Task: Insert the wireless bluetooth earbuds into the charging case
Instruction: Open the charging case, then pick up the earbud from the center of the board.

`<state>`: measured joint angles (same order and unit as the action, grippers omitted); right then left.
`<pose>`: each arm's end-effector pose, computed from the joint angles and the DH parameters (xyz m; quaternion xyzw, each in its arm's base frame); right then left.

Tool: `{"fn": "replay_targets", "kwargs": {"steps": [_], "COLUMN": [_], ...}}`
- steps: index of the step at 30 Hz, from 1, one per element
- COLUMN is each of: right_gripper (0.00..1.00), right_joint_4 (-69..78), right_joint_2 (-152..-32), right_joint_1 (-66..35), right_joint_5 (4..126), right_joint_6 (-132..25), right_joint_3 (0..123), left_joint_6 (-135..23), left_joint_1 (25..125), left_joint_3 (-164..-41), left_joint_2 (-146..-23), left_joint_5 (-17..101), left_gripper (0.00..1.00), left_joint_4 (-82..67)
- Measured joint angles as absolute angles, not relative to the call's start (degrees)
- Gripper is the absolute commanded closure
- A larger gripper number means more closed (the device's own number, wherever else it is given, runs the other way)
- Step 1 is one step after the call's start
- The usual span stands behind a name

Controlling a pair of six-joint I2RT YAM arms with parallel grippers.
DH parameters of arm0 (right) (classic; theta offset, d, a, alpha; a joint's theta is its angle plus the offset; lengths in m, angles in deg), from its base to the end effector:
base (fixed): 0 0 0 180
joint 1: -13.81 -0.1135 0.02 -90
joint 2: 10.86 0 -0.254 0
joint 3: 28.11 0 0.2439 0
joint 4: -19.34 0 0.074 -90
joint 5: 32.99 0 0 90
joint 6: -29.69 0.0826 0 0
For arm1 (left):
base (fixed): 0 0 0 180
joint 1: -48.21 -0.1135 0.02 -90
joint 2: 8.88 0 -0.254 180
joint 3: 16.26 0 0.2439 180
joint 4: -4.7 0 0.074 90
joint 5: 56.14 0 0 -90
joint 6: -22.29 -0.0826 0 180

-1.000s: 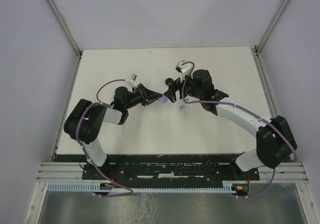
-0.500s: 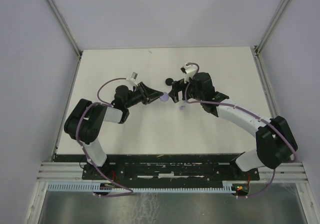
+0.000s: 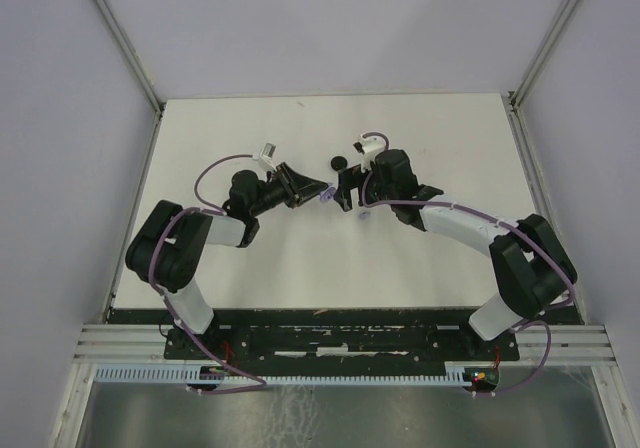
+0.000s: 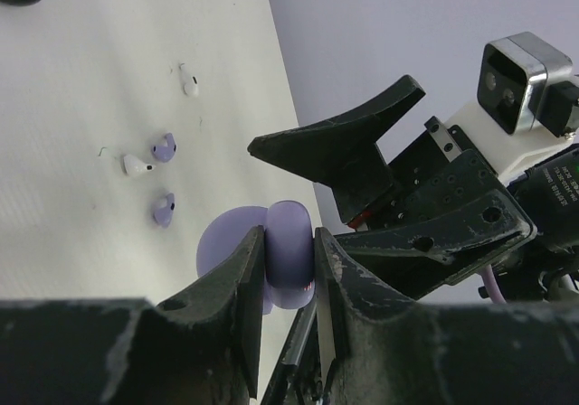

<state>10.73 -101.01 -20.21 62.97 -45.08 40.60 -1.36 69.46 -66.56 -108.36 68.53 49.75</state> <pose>0.3125 0.2213 0.2002 -0.1668 0.8492 0.2488 0.4348 0.3211 -0.1753 0.1692 -0.0806 0.7233 -0.6075 0.3183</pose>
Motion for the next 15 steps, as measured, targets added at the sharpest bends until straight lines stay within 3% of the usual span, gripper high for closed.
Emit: {"fn": "replay_targets", "kwargs": {"steps": [9,15], "right_gripper": [0.01,0.01], "right_joint_4": [11.9,7.8], "right_joint_2": [-101.4,-100.3], "right_joint_1": [-20.2,-20.3], "right_joint_5": [62.1,54.4], "right_joint_6": [-44.9,-44.3], "right_joint_3": [40.3,40.3], "left_joint_6": [-1.3,0.3], "left_joint_1": [69.4,67.5], "left_joint_3": [-66.6,-66.4], "left_joint_2": [-107.8,-107.0], "left_joint_5": [68.3,67.5], "left_gripper": [0.97,0.97], "left_joint_4": [49.7,49.8]}}
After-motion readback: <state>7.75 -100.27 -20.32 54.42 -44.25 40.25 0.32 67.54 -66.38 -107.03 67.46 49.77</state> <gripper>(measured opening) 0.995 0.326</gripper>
